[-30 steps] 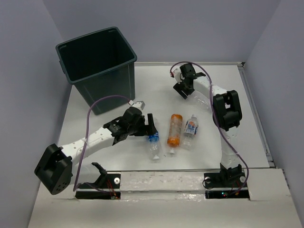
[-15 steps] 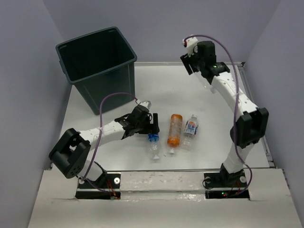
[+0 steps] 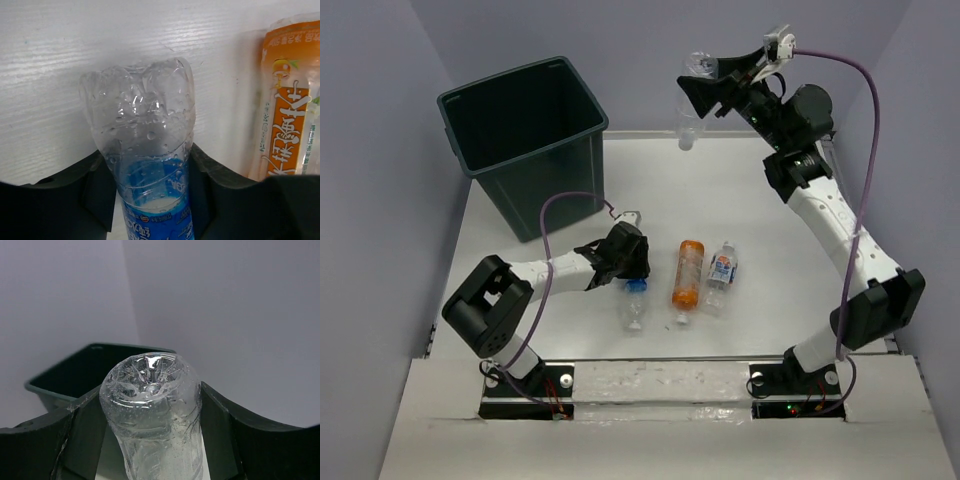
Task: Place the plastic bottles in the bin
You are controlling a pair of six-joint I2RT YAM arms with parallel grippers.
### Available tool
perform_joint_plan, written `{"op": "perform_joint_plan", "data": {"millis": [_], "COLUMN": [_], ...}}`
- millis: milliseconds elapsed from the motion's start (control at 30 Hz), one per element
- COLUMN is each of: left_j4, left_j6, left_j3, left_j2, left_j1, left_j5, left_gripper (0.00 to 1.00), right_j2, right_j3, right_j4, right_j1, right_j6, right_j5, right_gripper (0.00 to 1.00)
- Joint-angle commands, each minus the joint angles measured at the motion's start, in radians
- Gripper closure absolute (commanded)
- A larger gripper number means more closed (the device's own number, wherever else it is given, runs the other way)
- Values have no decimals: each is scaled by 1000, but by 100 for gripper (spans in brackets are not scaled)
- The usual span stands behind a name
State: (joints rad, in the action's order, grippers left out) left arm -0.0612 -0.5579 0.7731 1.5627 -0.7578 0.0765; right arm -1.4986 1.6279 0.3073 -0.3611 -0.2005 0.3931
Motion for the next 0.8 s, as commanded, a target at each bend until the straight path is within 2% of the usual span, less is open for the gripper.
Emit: {"op": "perform_joint_plan", "data": {"millis": [0, 67, 133, 167, 200, 333, 467, 667, 733, 767], "left_j4": [-49, -49, -49, -49, -48, -51, -46, -19, 1, 7], "left_j6": [-2, -4, -11, -19, -26, -57, -60, -51, -50, -50], "left_j3": [-26, -49, -86, -96, -119, -158, -172, -155, -143, -140], "left_j2": [-65, -101, -151, -167, -191, -227, -246, -296, -322, -332], "left_j1": [-5, -6, -9, -12, -20, -44, -61, -66, -67, -67], "left_j5": [26, 22, 11, 9, 6, -1, 5, 45, 65, 69], "left_gripper": [54, 58, 59, 59, 59, 59, 59, 59, 59, 59], "right_j2": [-109, -199, -277, -367, -414, -697, -824, -858, -858, -856], "right_j3": [90, 159, 245, 297, 410, 755, 993, 876, 850, 846], "right_j4": [427, 591, 688, 711, 726, 681, 558, 540, 526, 510], "right_j1": [-55, -96, -120, -145, -156, -191, -229, -263, -263, -263], "right_j6": [-292, -359, -405, -418, -427, -453, -375, -301, -307, -307], "right_j5": [127, 74, 41, 29, 17, -22, -78, -103, -89, -82], "right_gripper": [53, 55, 55, 55, 55, 55, 55, 53, 42, 29]}}
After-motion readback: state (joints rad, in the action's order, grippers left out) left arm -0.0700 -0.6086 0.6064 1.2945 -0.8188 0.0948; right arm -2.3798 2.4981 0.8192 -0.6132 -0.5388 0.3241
